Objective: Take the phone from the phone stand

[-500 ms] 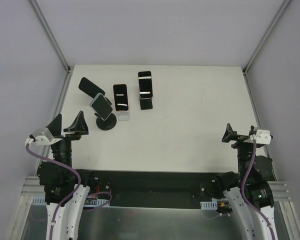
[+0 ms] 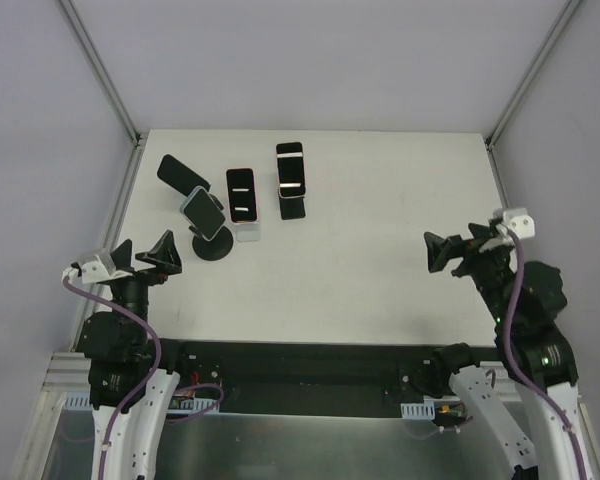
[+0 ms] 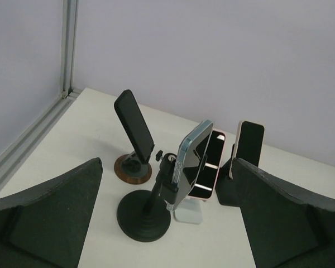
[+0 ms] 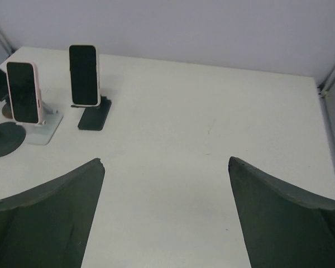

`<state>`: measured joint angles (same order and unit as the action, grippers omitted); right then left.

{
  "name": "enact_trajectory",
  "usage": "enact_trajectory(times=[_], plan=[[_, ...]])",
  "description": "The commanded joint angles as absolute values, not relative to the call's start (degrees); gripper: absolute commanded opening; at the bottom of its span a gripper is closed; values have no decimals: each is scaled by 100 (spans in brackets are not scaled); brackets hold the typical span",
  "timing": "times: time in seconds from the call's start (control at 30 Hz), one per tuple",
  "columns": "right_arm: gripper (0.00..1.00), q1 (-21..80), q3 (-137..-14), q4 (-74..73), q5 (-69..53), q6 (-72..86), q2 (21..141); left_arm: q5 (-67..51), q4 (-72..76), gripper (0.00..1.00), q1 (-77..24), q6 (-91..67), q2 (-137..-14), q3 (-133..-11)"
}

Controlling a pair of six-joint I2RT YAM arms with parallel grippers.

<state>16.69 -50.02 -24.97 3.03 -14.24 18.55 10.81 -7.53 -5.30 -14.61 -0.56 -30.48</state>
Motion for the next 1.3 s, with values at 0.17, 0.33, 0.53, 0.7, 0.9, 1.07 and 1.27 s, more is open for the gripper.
enact_trajectory(times=[0.17,0.33,0.53,0.7,0.9,1.07,1.27], plan=[[96,1644,-5511,-1803,-1169,-169,4498,1213,-1204,99,-826,-1389,844,-3296],[96,1678,-6063,-1093,-1625,387,6384,1274,-1266,99,-975,-1354,818,-3305],[96,2267,-6626,-318,-1223,167,8152,1354,-1301,99,-1046,-1266,738,-3322],[96,2777,-7382,201,-766,44,9244,1388,-1301,99,-1063,-1222,642,-3331],[96,3286,-8426,589,-160,-360,10431,1380,-1283,99,-1090,-1187,466,-3340],[96,3646,-9192,729,394,-693,11205,1389,-1266,99,-1283,-1160,238,-3340],[96,3919,-9974,738,1317,-800,11856,1362,-1248,99,-1406,-1125,176,-3331]])
